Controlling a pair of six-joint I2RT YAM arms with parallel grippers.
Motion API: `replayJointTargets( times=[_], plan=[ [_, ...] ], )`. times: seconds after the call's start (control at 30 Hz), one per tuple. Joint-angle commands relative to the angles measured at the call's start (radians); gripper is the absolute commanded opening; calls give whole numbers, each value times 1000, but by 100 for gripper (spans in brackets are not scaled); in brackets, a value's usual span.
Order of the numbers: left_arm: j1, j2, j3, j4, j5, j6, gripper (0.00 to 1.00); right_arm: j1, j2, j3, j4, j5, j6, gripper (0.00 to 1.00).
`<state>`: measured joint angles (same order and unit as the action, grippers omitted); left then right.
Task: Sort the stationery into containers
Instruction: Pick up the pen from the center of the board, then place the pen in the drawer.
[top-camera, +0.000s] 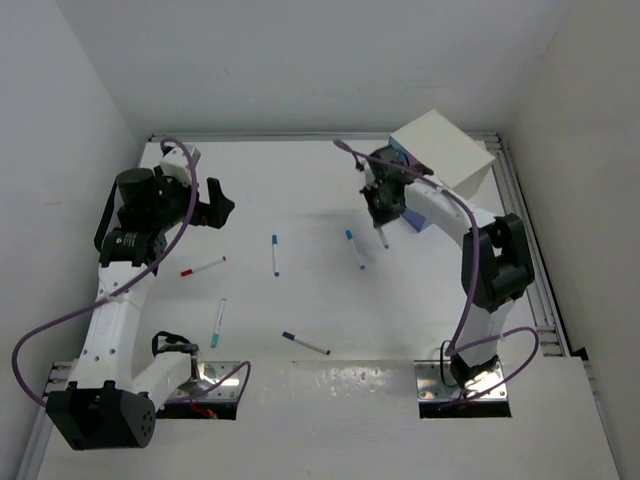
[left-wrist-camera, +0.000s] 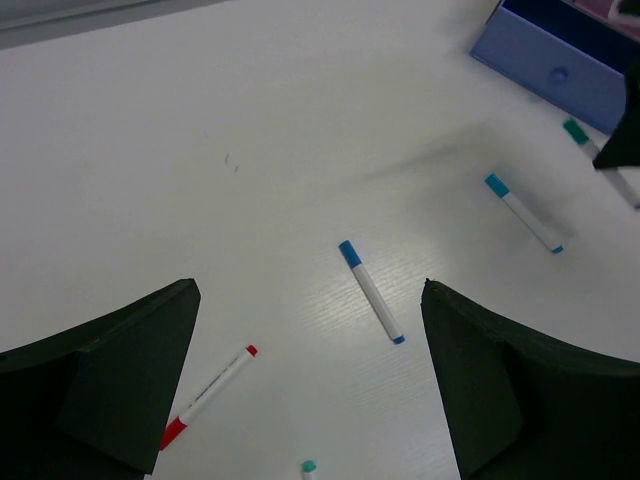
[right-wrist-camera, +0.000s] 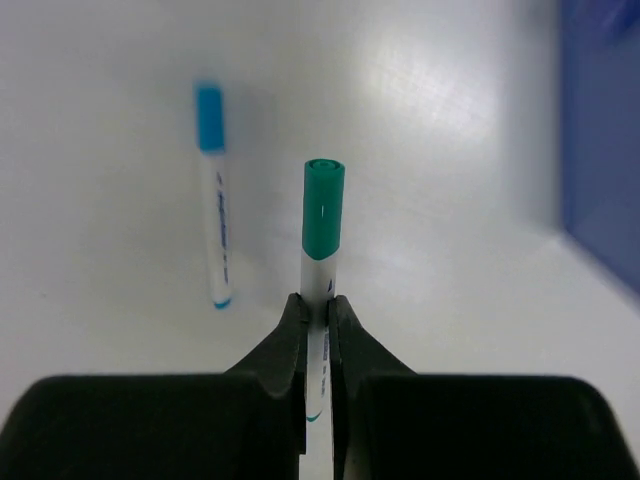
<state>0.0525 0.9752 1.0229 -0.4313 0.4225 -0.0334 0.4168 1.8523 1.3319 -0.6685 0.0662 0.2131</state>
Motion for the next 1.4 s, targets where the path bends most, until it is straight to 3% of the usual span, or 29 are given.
replayJointTargets(
  times=[0.0, 0.27, 0.6, 0.73, 0.77, 0.83, 0.9, 1.1, 1.23, 1.37],
  plan=[
    [12, 11, 32, 43, 64, 23, 100, -36, -32, 219, -35, -10, -240, 0],
    [17, 36, 42, 45, 67, 58, 100, -163, 143, 507, -63, 37, -438, 0],
    [24, 60, 40, 55, 67, 70, 100, -220, 268, 559, -16, 37, -550, 0],
    [26, 63, 46, 52, 65, 73, 100, -223, 275, 543, 3, 63, -567, 19],
    [26, 62, 46, 51, 65, 75, 100, -225, 271, 538, 3, 61, -566, 31],
    [29, 59, 49, 45, 65, 75, 100, -222, 243, 533, -3, 60, -544, 39],
    [29, 57, 48, 48, 65, 70, 100, -220, 216, 540, -25, 32, -515, 40],
    [29, 48, 36, 74, 68, 0, 99, -155, 78, 508, -166, -147, -317, 34],
    [32, 48, 25, 78, 55, -49, 97, -49, 9, 244, -129, -247, -140, 31],
    [33, 71, 54, 25, -10, -71, 97, 28, 77, 162, -97, -246, -29, 31]
  ],
)
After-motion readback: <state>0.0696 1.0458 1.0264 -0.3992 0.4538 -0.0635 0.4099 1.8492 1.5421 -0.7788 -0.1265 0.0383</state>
